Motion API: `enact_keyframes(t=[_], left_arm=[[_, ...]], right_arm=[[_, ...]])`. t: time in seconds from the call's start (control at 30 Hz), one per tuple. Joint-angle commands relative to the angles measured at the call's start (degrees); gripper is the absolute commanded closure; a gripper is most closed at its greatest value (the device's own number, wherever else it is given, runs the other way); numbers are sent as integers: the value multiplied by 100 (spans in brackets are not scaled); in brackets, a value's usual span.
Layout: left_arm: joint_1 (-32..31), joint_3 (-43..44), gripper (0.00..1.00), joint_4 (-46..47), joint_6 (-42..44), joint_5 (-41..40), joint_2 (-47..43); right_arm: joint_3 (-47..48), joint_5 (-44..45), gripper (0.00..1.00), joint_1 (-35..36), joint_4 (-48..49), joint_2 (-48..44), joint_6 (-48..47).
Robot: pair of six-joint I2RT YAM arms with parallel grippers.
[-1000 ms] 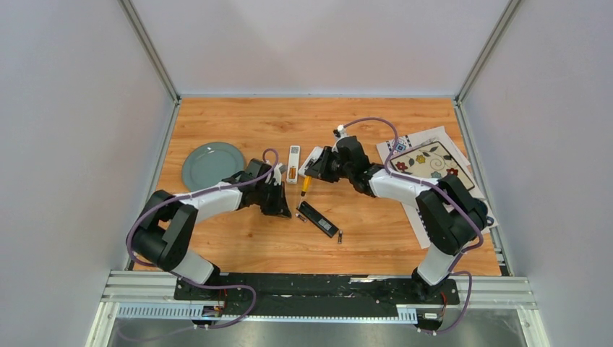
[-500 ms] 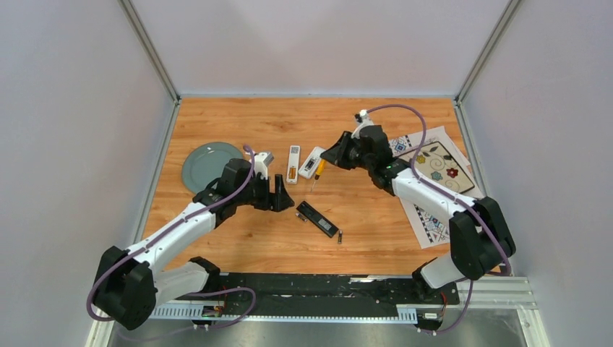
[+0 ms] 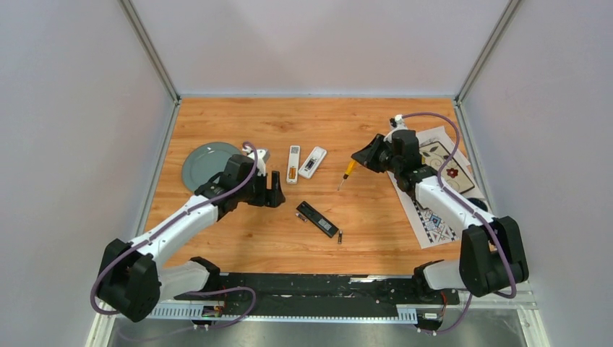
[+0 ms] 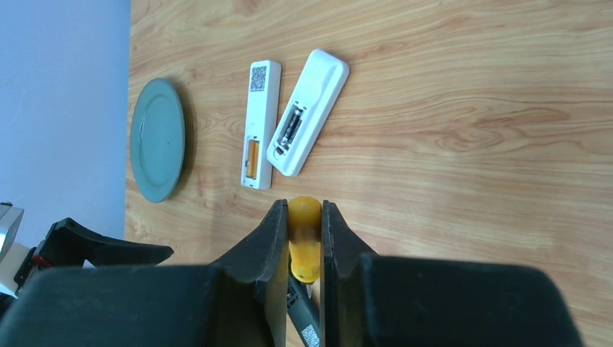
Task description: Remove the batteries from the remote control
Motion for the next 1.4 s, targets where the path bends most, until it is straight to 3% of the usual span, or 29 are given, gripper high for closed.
enact_keyframes(t=[0.0,0.23,0.4,0.67,0.97,1.17,1.37], left_arm=[[26,649,15,-461,419,-647,625],[-290,2228,15,-1252,682,-1499,2296],[-457,2961,15,-1437,744,-1536,3306],[-563,3682,15,-1358,788,-1351,4117],[-660,4262,18,-1437,789,-1746,4820],[-660,4491,33,-1481,806,-1817,5154],[-660,4500,55,-1481,823,-1957,5304]], right_arm=[[-100,-114,100,-261,84,-368,-169],[-136,-166,100,-428,-100,-404,-274],[-153,-254,100,-586,-118,-430,-318],[-259,-334,100,-797,-153,-518,-380],[-180,-290,100,-859,-276,-579,-512],[-180,-290,100,-868,-285,-597,-512],[-241,-272,100,-877,-267,-685,-494]])
